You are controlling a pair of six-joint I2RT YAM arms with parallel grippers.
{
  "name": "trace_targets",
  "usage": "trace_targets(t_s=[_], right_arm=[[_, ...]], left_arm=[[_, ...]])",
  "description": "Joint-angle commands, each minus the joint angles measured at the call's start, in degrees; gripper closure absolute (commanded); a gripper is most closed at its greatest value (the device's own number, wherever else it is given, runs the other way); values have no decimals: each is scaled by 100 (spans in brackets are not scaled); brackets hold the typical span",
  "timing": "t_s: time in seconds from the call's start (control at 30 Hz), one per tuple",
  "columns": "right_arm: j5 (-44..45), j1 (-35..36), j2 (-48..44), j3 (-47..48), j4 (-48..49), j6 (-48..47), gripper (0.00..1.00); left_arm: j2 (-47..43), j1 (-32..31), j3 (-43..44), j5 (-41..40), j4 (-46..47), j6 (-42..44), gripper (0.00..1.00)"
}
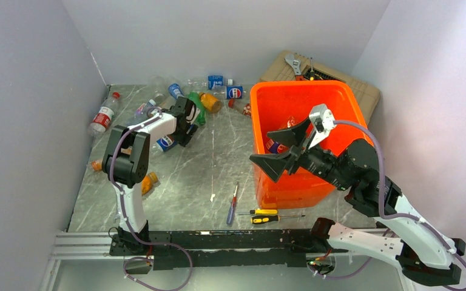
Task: Put the plastic bottles in the bin
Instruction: Pick up the plastic bottle at the center of the board.
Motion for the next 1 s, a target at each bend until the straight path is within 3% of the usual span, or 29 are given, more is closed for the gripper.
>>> trace_targets(t_s=[0.0,0.27,0.57,0.8,0.9,0.97], right_arm=[[48,22,88,56,199,-77,0],[73,22,231,57,319,6,0],[37,22,501,318,273,133,0],[-6,22,875,1244,-40,41,0],[-144,22,1244,1866,-208,-37,0],[-272,22,1525,2255,-237,-54,0]], left_arm=[[94,3,-81,203,160,-165,19],[-338,-44,-484,543,296,-539,34],[-1036,-255,-369,375,21,-519,58],[-2898,-345,-462,420,-59,-781,59],[-3950,-345,-616,1030,72,-869,58],[-4641,-341,-857,1862,274,-826,57]])
